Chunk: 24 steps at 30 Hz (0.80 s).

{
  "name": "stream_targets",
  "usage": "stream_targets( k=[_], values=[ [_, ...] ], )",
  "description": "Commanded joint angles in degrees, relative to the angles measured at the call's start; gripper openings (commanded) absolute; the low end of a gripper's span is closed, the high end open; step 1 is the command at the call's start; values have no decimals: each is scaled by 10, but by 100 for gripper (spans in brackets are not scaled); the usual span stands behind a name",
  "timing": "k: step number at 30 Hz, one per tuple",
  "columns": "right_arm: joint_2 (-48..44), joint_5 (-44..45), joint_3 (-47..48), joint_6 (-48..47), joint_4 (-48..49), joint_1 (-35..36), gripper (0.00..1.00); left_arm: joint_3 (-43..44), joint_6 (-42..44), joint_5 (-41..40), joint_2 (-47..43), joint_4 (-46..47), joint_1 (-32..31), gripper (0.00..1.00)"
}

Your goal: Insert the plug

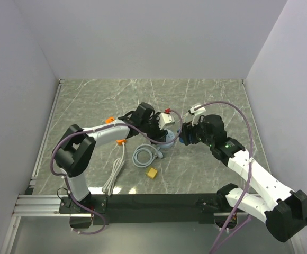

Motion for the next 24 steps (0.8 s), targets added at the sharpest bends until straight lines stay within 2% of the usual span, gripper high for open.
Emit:
stream_targets(
  k=[1, 2, 3, 8, 11, 12, 13, 15, 18, 19, 24],
  values=[
    [-11, -11, 33, 13, -11, -3, 22, -39, -26, 33, -51, 42, -6, 80],
    [-12, -25, 35, 12, -20, -2, 22, -46, -33, 32, -59, 62, -5, 97],
    [-12, -27, 39, 12, -28, -2, 22, -54, -35, 31, -66, 86, -6, 99],
    [17, -52, 65, 5, -75, -2, 22, -95, -50, 26, -119, 153, -2, 100],
    [8, -93, 61, 3, -64, -2, 22, -136, -66, 32, -176, 203, 6, 100],
    [4, -116, 58, -1, -58, -2, 22, -150, -68, 48, -196, 218, 10, 99],
    [1, -159, 59, -4, -56, -2, 22, -172, -70, 105, -231, 232, 20, 99],
    [3, -194, 63, -10, -56, -2, 22, -188, -79, 166, -262, 236, 29, 100],
    [9, -265, 72, -23, -62, -3, 22, -195, -78, 260, -305, 206, 33, 99],
    [8, -315, 72, -26, -55, -3, 22, -188, -73, 304, -306, 186, 33, 99],
    [19, -404, 78, -45, -44, -3, 21, -166, -63, 359, -311, 109, 26, 99]
  ],
)
